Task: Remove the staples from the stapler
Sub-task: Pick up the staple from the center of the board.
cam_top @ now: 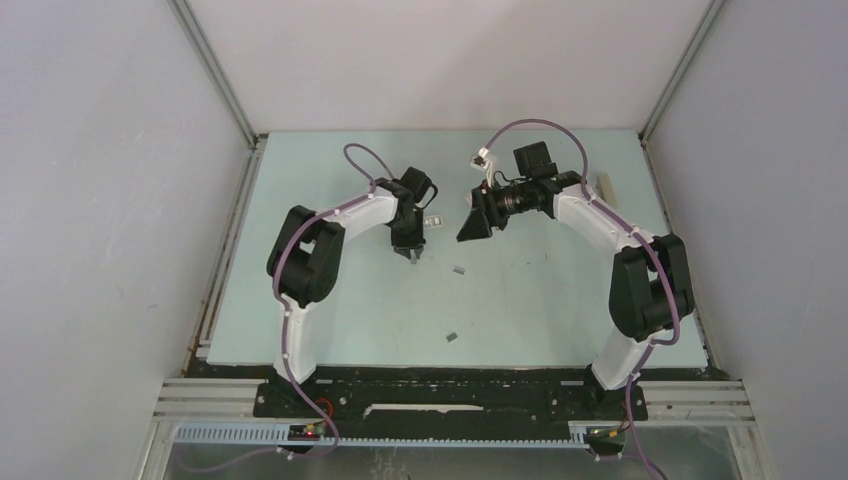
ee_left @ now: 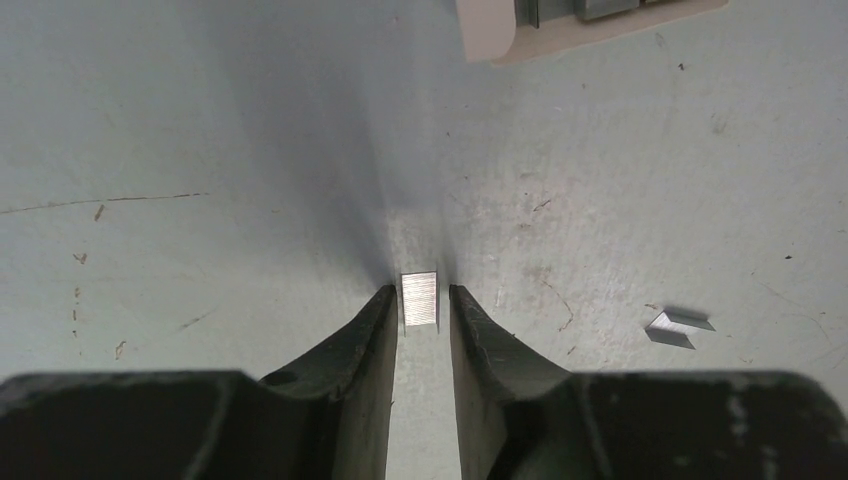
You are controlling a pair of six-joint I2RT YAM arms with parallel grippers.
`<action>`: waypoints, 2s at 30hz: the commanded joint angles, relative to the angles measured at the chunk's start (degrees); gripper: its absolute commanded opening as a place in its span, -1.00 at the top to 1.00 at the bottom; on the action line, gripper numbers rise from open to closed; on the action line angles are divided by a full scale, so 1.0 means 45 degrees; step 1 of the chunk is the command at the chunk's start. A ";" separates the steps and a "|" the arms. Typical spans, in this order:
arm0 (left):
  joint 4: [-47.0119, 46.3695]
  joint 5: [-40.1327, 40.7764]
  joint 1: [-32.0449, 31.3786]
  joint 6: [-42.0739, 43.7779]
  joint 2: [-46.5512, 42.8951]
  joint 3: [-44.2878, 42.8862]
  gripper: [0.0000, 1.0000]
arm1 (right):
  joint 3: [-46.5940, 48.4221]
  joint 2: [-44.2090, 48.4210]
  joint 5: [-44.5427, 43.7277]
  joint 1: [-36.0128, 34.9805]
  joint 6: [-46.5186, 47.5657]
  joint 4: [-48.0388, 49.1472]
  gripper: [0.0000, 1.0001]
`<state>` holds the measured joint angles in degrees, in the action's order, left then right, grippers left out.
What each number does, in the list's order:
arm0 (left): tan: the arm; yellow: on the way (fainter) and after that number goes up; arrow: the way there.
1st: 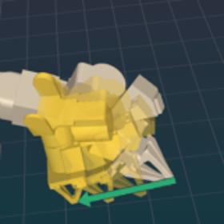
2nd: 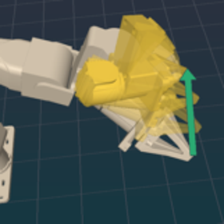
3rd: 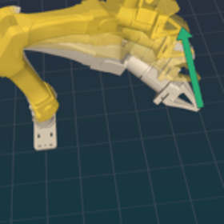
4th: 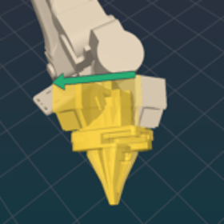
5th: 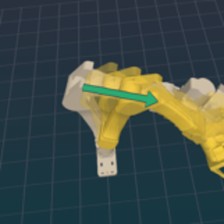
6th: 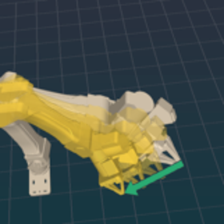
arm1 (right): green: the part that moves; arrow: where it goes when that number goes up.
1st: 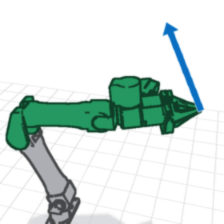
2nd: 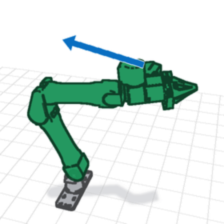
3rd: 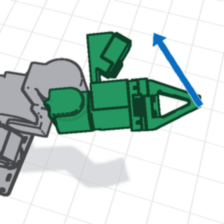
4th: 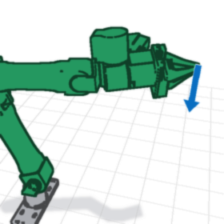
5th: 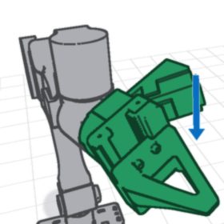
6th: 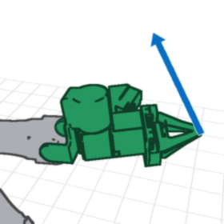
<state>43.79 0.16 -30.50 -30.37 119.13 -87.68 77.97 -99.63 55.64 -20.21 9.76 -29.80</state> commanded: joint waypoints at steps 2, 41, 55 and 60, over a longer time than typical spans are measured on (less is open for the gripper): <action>0.0775 0.0637 0.0040 0.0362 0.0468 -0.0622 0.38 | -0.0033 0.0577 0.0194 0.0095 0.0149 0.0256 -0.29; -0.3153 -0.2685 0.0796 -0.0506 -0.2986 0.1809 0.77 | -0.0525 0.0928 0.0491 0.0306 -0.0097 0.0639 -0.29; -0.6177 -0.5809 0.1443 -0.1893 -0.4832 0.3255 0.77 | -0.0915 0.0852 0.2130 0.0594 -0.1963 0.2090 -0.29; -0.7165 -0.6638 0.1504 -0.2753 -0.5060 0.3378 0.78 | -0.1015 0.0801 0.2687 0.0781 -0.2838 0.2743 -0.29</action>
<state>17.93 -24.29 -24.01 -38.63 99.96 -73.82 73.73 -98.35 63.81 -17.50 1.48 -22.06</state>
